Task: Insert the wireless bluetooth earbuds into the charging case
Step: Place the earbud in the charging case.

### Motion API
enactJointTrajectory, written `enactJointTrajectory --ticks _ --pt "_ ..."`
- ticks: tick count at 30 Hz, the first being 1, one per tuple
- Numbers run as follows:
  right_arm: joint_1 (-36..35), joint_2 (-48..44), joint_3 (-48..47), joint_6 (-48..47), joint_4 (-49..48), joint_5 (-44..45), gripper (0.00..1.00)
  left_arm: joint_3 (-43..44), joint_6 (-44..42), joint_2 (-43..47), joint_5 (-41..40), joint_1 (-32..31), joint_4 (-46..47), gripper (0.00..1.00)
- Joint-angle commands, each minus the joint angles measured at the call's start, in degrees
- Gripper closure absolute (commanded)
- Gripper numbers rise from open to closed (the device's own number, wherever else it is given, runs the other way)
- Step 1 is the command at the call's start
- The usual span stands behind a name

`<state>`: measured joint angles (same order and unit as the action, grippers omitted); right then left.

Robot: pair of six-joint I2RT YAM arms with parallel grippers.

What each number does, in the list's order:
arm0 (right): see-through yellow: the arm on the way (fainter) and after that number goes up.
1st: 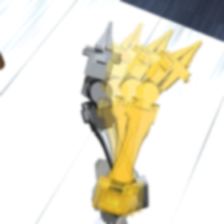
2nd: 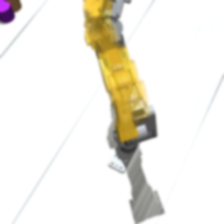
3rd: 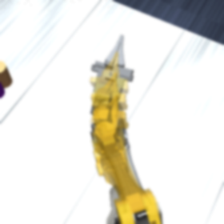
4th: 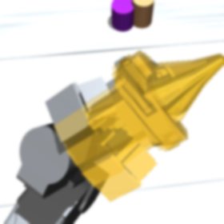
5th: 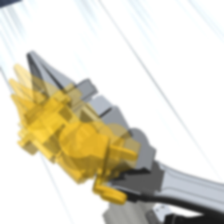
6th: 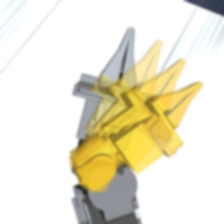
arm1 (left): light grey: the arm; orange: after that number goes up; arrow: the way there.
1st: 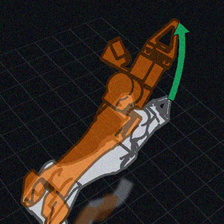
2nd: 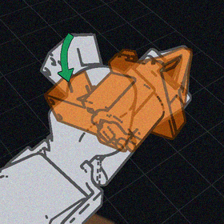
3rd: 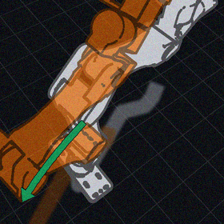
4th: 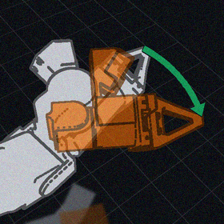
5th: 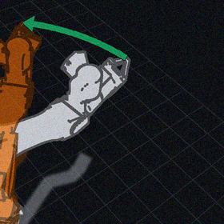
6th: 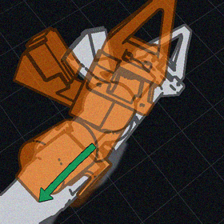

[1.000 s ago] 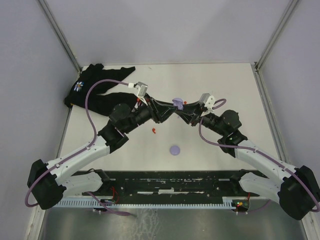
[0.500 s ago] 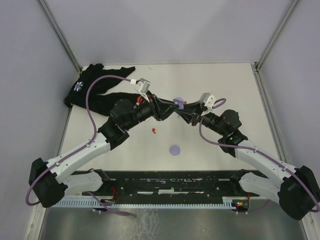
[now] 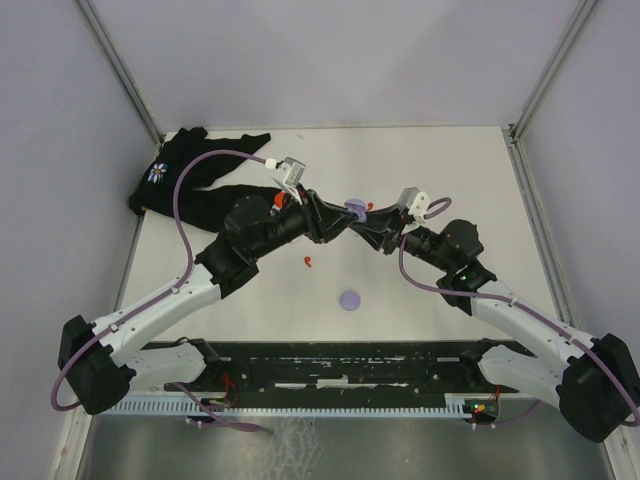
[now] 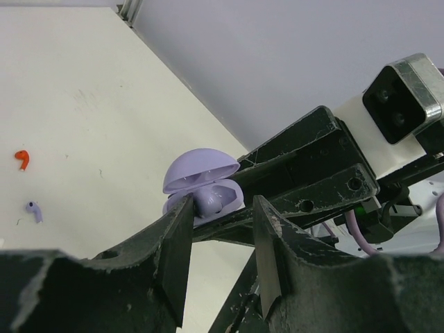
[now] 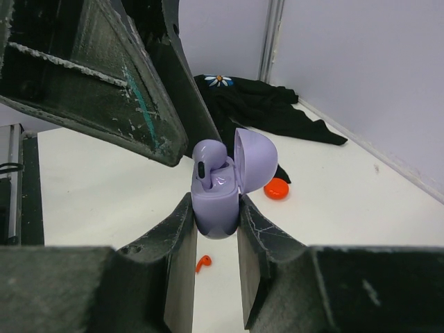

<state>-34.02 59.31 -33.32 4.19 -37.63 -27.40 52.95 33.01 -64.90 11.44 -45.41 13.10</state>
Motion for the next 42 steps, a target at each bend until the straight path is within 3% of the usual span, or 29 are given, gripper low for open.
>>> enactJointTrajectory --ticks 1,11,30,42 --pt "-0.23 -0.92 -2.36 -0.05 -2.1 -1.48 0.94 2.89 -0.47 -0.13 -1.47 -0.12 -1.91 0.54" --pt "-0.24 0.06 -2.71 0.45 -1.93 -2.99 0.94 6.02 -5.91 -0.55 1.86 0.11 -3.72 0.6" --pt "-0.1 0.52 -3.54 1.32 -1.28 -5.31 0.94 10.28 -15.32 -2.37 10.44 1.13 -10.37 0.58" --pt "0.14 2.6 -6.89 6.63 0.69 -14.14 0.94 10.07 -21.18 -2.41 25.45 6.13 -9.49 0.65"
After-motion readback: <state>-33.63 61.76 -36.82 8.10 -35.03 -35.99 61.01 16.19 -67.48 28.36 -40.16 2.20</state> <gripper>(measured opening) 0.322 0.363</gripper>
